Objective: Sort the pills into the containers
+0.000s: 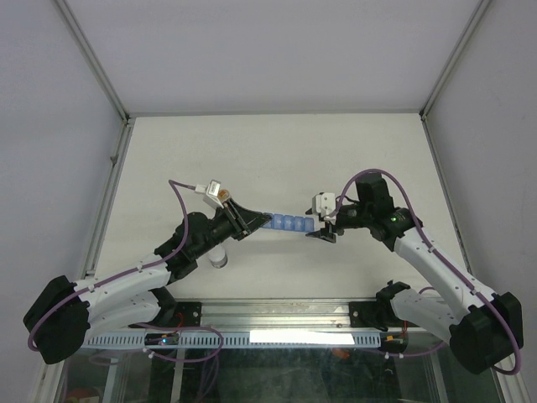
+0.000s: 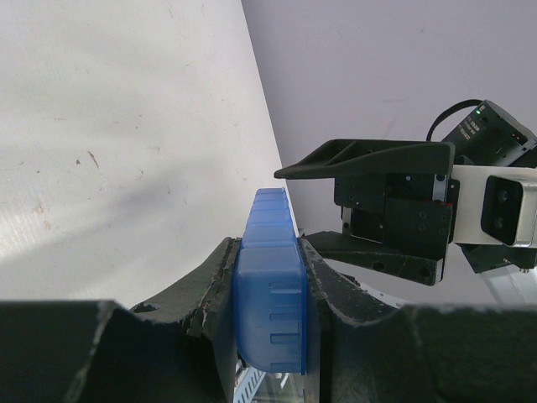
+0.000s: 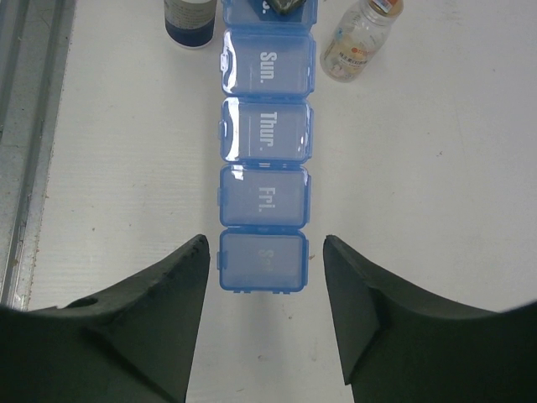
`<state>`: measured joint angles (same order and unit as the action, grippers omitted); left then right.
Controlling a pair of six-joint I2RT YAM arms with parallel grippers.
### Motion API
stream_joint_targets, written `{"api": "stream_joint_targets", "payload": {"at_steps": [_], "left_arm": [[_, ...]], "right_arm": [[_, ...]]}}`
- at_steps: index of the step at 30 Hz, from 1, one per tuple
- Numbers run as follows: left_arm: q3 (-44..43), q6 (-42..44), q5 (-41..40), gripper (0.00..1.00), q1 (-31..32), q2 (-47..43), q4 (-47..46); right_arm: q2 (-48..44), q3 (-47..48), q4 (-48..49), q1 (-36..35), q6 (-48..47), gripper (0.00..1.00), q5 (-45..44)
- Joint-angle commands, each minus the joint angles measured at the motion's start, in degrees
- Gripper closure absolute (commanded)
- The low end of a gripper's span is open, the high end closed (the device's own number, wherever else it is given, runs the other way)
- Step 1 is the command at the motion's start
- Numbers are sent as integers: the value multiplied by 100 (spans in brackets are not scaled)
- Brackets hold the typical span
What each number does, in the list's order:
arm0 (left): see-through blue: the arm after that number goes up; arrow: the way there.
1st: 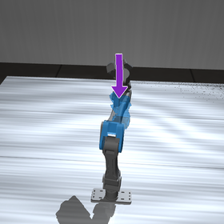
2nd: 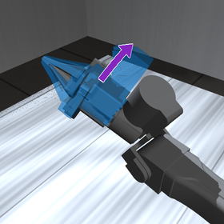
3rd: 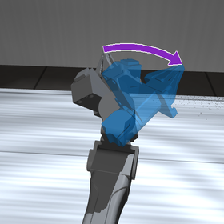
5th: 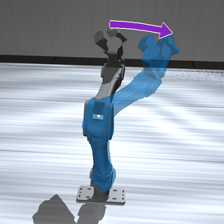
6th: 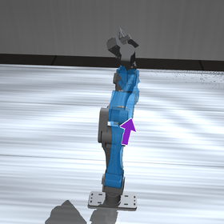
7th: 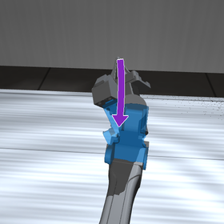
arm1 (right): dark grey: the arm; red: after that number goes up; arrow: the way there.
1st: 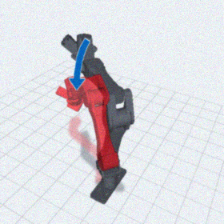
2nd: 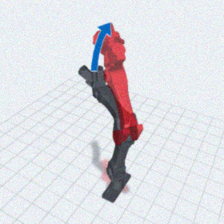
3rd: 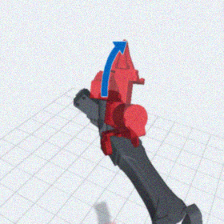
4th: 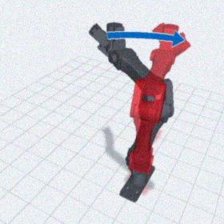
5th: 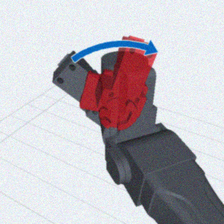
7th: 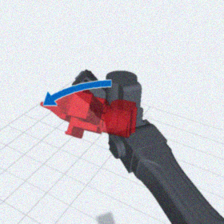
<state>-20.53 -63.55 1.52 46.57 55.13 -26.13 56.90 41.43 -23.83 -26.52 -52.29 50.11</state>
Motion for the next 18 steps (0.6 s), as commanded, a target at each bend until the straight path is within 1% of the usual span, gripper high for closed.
{"api": "stream_joint_targets", "payload": {"at_steps": [1,10,14,18], "left_arm": [[-242,-52,62,100,54,-55,-336],[-197,-77,44,100,50,-52,-384],[-207,-72,44,100,49,-64,-384],[-214,-70,45,100,46,-77,-377]], "right_arm": [[-21,21,116,-68,-149,41,-25],[34,6,72,-188,-261,40,-205],[49,15,41,-236,-282,41,-283],[32,40,24,-248,-281,44,-354]]}}
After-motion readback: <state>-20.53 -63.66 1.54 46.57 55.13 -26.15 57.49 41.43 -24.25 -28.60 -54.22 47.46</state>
